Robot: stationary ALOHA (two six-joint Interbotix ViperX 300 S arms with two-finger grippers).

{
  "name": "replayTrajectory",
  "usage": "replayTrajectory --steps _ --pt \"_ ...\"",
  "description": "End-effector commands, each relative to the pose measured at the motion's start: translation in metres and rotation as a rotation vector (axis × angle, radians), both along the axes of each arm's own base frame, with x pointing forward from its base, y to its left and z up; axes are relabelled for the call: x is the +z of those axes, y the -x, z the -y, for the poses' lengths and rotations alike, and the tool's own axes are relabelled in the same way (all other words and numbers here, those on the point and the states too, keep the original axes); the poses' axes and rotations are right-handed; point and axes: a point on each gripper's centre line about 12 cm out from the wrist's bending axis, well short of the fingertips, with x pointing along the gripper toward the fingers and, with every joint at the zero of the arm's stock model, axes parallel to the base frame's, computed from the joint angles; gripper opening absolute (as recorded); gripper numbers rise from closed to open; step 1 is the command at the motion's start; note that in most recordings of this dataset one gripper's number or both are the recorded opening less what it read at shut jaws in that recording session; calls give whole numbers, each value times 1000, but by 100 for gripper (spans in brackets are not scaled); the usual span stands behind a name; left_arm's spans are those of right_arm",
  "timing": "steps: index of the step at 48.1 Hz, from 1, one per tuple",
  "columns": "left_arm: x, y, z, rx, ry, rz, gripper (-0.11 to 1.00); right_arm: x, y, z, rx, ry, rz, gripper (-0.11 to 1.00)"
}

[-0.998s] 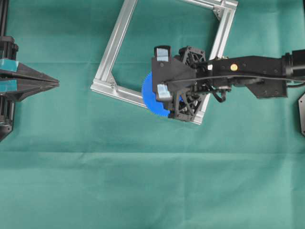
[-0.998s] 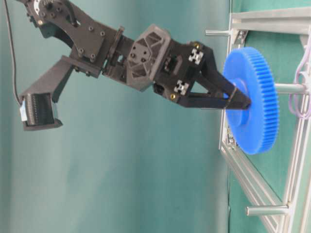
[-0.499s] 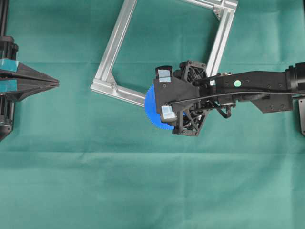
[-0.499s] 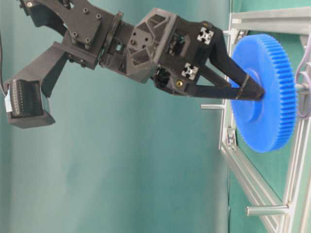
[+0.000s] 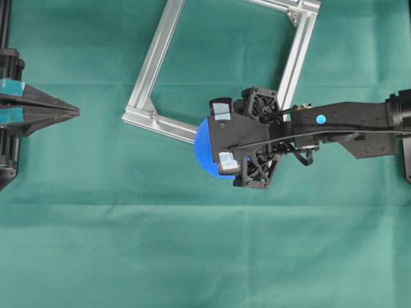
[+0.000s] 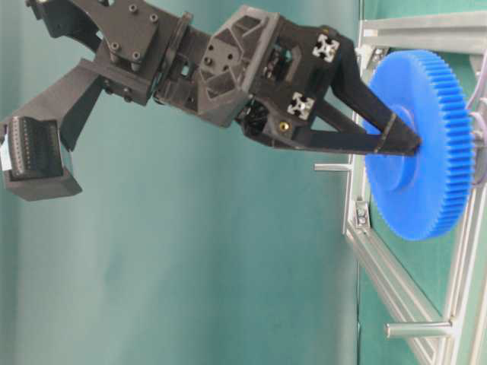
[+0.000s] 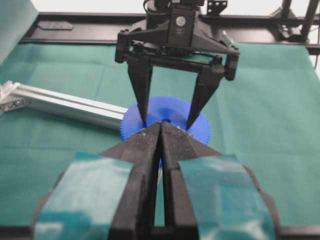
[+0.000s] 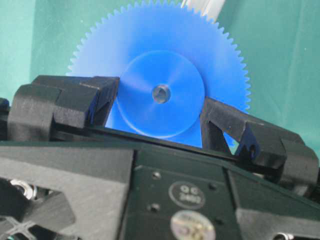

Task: Find the location of the shaft and insert the gear.
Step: 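Align the gear's center hole with the metal shaft using the right gripper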

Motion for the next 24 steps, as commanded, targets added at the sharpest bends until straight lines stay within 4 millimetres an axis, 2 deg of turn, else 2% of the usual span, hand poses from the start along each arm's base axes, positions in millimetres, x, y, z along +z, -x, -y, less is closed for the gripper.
replayTrajectory --steps 1,24 --pt "11 -2 -1 3 0 28 1 8 1 3 -3 5 22 70" --pt "11 -2 -1 3 1 26 1 8 8 27 -49 6 79 70"
